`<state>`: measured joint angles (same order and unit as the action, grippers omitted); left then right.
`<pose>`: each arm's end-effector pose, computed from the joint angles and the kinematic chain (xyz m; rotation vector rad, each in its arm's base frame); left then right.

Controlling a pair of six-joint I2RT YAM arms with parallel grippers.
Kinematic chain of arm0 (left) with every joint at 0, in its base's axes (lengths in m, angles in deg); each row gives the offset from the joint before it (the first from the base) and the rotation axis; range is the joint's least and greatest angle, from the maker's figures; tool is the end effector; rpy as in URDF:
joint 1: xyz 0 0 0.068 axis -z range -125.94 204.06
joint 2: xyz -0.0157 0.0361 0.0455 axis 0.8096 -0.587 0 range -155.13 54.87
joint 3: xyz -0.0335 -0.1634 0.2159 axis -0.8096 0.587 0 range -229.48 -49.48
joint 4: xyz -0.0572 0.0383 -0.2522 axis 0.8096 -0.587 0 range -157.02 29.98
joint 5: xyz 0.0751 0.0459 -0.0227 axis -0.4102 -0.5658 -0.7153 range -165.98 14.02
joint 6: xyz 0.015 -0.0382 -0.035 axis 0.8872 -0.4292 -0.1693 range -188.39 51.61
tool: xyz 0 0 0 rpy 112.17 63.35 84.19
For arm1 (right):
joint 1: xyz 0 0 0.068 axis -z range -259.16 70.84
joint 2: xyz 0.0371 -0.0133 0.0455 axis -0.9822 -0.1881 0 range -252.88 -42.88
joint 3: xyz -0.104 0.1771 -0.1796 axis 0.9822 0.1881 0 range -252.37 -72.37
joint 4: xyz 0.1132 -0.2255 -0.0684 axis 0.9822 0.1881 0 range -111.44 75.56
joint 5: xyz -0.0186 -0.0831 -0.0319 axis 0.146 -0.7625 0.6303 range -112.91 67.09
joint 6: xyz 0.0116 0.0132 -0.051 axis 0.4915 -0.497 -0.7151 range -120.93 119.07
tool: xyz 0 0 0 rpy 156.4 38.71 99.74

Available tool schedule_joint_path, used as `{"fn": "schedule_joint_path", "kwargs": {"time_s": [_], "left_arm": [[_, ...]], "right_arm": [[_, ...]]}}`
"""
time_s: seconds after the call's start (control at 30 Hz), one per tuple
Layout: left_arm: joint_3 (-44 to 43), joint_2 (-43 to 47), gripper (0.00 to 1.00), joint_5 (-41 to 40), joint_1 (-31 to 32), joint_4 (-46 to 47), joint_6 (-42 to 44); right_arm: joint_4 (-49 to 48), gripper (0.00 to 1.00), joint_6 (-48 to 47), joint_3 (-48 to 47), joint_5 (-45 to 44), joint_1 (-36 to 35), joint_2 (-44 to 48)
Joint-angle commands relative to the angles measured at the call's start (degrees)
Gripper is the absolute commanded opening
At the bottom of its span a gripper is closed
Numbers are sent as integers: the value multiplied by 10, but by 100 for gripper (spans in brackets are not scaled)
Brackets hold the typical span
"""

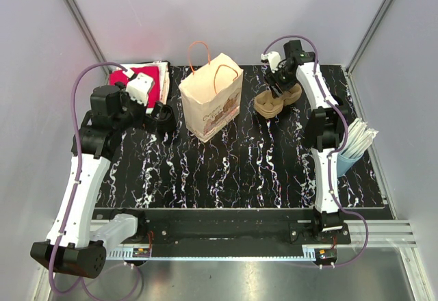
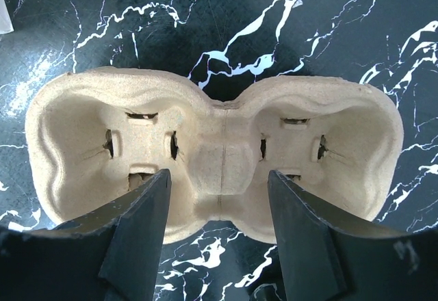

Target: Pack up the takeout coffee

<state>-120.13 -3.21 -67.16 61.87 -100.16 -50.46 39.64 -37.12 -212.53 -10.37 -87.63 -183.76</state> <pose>0.2006 -0.0330 0.3990 0.5486 1.9713 -0.0478 0.5152 0.0845 0.2411 -1.0585 2.3875 0.1214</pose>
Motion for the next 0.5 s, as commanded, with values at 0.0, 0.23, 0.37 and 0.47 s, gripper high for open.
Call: {"fn": "schedule_joint_path", "kwargs": {"time_s": [0.0, 0.23, 0.37, 0.47], "left_arm": [[4, 8, 99, 14, -3, 31, -8], [5, 8, 99, 15, -3, 30, -8], [5, 7, 99, 15, -3, 31, -8], [6, 7, 99, 16, -3, 31, -9]], "right_arm": [[-10, 65, -5, -17, -7, 4, -12], [-10, 62, -3, -16, -1, 4, -14], [-10, 55, -1, -16, 5, 4, -11], [-10, 49, 1, -18, 7, 5, -8]]}}
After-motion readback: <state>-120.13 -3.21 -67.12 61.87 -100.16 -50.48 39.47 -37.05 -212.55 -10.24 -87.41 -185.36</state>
